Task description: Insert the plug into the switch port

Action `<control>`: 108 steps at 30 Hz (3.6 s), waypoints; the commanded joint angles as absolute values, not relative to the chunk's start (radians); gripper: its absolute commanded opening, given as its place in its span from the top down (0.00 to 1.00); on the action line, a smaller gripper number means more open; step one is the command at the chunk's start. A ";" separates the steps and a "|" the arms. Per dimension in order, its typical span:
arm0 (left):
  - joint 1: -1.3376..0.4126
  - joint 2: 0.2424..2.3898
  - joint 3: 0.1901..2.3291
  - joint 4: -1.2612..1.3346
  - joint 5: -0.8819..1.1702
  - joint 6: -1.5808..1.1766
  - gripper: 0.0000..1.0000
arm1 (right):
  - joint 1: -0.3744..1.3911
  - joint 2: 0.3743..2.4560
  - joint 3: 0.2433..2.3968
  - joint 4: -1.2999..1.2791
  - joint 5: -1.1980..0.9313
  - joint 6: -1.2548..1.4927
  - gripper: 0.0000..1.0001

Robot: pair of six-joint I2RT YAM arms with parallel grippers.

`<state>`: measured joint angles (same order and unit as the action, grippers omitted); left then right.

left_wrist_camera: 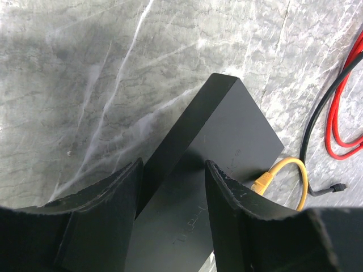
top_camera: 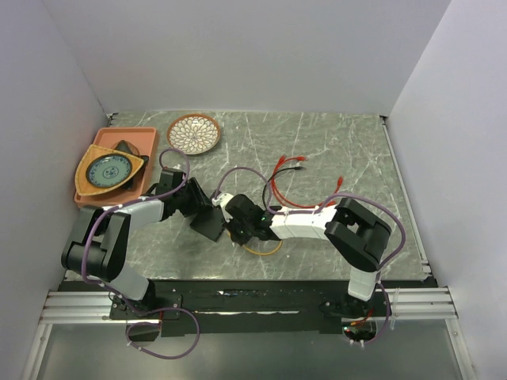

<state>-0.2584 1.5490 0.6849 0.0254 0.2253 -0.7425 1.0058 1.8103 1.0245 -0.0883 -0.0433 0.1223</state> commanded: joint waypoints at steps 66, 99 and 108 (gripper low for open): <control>-0.284 1.592 0.641 -0.008 0.258 -0.756 0.42 | 1.071 1.811 1.143 0.020 0.101 0.077 1.00; -0.321 1.569 0.597 -0.008 0.284 -0.778 0.47 | 1.071 1.898 1.209 0.092 0.158 0.182 1.00; -0.370 1.565 0.577 0.025 0.284 -0.811 0.50 | 1.052 1.908 1.296 0.086 0.130 0.193 1.00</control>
